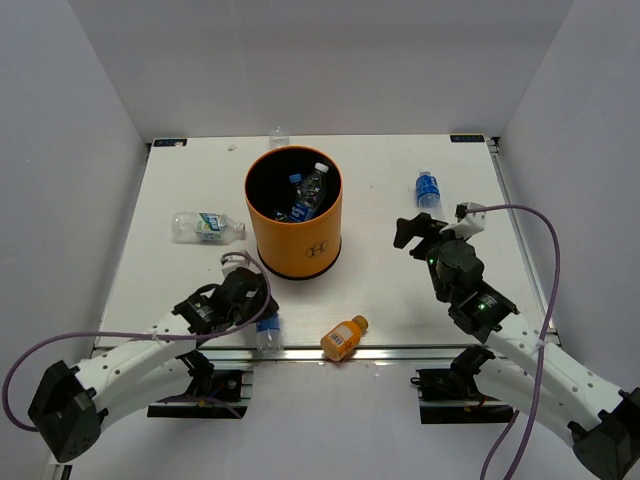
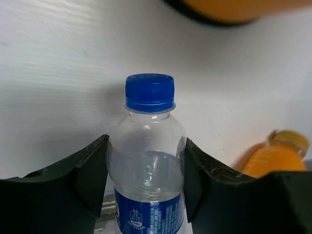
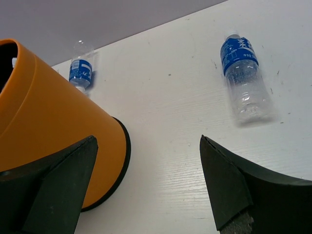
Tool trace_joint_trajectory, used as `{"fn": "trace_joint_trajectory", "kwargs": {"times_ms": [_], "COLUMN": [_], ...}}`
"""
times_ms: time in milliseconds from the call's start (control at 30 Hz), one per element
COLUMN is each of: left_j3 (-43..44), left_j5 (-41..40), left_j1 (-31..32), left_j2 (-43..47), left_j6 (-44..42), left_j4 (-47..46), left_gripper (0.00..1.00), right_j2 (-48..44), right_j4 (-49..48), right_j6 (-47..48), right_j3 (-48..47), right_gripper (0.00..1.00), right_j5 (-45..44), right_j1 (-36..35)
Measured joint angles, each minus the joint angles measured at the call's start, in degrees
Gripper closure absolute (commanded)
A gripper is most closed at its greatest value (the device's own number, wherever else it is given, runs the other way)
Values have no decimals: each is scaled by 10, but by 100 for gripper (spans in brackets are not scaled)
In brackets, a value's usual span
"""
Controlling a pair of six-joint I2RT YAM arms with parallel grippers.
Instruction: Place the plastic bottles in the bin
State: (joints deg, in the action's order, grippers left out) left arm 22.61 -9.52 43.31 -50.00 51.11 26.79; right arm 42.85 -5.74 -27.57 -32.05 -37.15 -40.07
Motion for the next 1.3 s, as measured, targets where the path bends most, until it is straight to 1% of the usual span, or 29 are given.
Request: {"fn": "trace_joint_trajectory", "kwargs": {"times_ms": [100,133,267,367,400,433,533,600,633,667,733,767,800,833,867,933,1033,1233,1300], "left_j3": [59,88,232,360,405,452,561,629,656,685,721,733,742,749,754,762,767,792,807], "left_j5": [-75,-111,-253,-333,-349,-365,-375,-368,-363,-359,-355,-353,-353,-353,-353,-354,-342,-308,-259], "left_j1": [0,0,0,0,0,0,0,0,0,0,0,0,0,0,0,-1,-9,-53,-100], "left_j2": [31,41,58,28,10,-8,-72,-124,-147,-177,-231,-256,-283,-309,-334,-377,-412,-410,-402], "left_j6": [28,40,81,61,43,22,-63,-121,-143,-168,-204,-219,-233,-246,-254,-261,-267,-268,-259], "left_j4": [81,112,205,223,217,200,140,103,88,71,51,42,38,37,36,42,52,63,61], "left_gripper": [64,64,62,60,59,54,53,51,49,42,37,34,14,5,2,2,2,2,2], "right_j2": [-9,-9,-8,2,9,17,41,53,62,75,111,131,156,186,218,297,393,518,555], "right_j4": [5,8,18,19,20,23,31,30,28,26,28,26,24,26,25,22,9,9,9], "right_j6": [-7,-8,-8,-7,-5,-4,4,10,12,16,27,34,43,54,63,87,120,177,191], "right_j3": [0,0,0,0,0,0,0,-1,-4,-11,-37,-51,-70,-94,-118,-178,-238,-306,-331], "right_gripper": [11,11,11,11,11,10,11,11,10,11,11,11,11,11,11,11,11,11,11], "right_j5": [-7,-10,-14,-14,-14,-12,7,39,67,90,148,170,197,226,248,290,333,376,378], "right_j1": [1,2,3,5,8,11,42,92,130,167,239,263,288,309,322,348,363,365,365]}}
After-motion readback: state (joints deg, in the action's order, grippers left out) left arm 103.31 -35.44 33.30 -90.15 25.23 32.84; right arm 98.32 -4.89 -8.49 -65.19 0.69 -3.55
